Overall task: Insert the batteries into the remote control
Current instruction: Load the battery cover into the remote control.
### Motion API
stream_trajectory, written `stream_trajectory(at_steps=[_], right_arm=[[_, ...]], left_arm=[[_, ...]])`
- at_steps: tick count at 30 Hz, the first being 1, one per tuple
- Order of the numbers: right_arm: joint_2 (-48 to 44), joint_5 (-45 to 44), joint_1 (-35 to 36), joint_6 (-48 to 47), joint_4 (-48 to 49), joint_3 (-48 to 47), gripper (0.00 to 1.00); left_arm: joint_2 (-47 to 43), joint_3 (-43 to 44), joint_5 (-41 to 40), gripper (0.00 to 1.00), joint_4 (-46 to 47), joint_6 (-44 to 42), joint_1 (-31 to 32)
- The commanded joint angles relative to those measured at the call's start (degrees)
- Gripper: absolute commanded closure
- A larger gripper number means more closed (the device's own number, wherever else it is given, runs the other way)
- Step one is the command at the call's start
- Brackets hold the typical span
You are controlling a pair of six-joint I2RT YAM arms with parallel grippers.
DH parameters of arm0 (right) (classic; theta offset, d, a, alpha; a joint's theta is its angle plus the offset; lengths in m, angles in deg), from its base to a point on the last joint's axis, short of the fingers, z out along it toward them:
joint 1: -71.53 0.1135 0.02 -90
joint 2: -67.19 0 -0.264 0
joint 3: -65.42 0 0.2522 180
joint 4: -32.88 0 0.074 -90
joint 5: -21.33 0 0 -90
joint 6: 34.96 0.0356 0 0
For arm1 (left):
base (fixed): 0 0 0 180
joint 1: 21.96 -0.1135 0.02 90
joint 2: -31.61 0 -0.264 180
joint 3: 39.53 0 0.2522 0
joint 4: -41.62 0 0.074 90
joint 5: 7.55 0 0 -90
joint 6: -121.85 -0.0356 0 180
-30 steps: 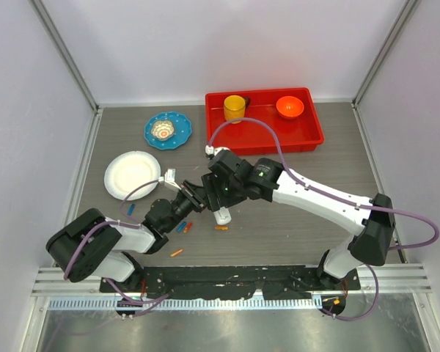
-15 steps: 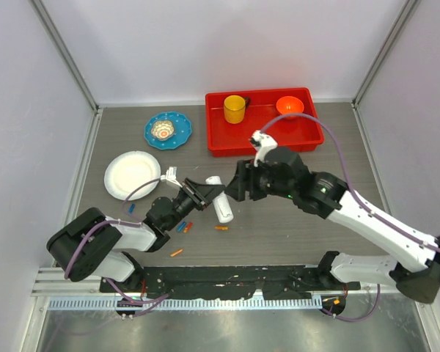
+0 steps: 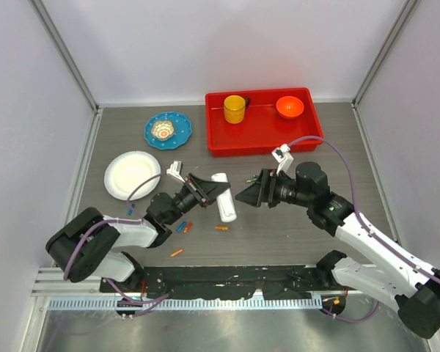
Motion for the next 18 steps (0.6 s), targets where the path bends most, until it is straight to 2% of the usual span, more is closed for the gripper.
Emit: stream_trajectory(at_steps=[1, 6, 18], right_arm=[[-0.18, 9.17, -0.64, 5.16, 15.83, 3.39, 0.24], [0.53, 11.28, -0.64, 7.01, 19.80, 6.91, 0.25], [3.60, 13.74, -0.64, 7.54, 22.44, 8.50, 0.25]], left_arm=[[0.28, 3.26, 3.06, 1.00, 10.37, 1.50, -0.34], [1.68, 4.23, 4.12, 1.00, 11.08, 1.94, -0.34], [2.48, 4.14, 4.03, 1.00, 12.48, 2.20, -0.34]])
